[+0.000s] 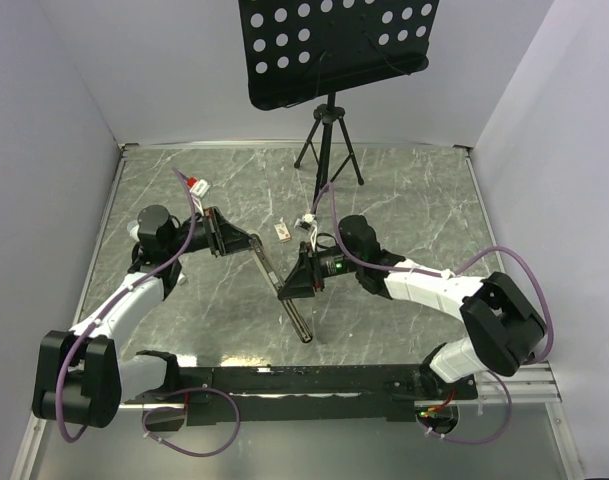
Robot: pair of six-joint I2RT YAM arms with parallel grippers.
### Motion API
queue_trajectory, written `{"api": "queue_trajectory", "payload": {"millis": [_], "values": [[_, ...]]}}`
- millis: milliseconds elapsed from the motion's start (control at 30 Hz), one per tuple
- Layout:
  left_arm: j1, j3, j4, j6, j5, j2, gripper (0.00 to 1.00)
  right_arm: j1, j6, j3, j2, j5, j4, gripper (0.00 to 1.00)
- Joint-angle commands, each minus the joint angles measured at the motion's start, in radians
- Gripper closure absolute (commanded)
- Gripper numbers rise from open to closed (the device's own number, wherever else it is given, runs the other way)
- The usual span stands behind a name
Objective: Unload the staples from the stapler
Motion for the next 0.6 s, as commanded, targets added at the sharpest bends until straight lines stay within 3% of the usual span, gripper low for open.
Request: {"api": "queue_trajectory", "payload": {"millis": [0,67,267,367,567], "values": [[-0.003,0.045,-0.033,0.016,-0.028,-0.018,0.77,-0.006,-0.029,-0.011,-0.075,0.080,0.022,1.00],[-0.003,0.046,-0.050,0.030,-0.045,-0.030,0.63,-0.009,-0.032,-0.017,-0.096,0.100,0.016,1.00],[-0.003,0.068,-0.157,0.104,-0.104,-0.073,0.45,-0.013,-0.029,-0.038,-0.138,0.129,-0.007,1.00],[-0.003,0.074,-0.182,0.119,-0.117,-0.082,0.39,-0.014,-0.040,-0.046,-0.144,0.146,-0.050,1.00],[-0.003,0.075,-0.179,0.127,-0.096,-0.099,0.36,-0.017,-0.031,-0.072,-0.138,0.144,-0.056,1.00]]}}
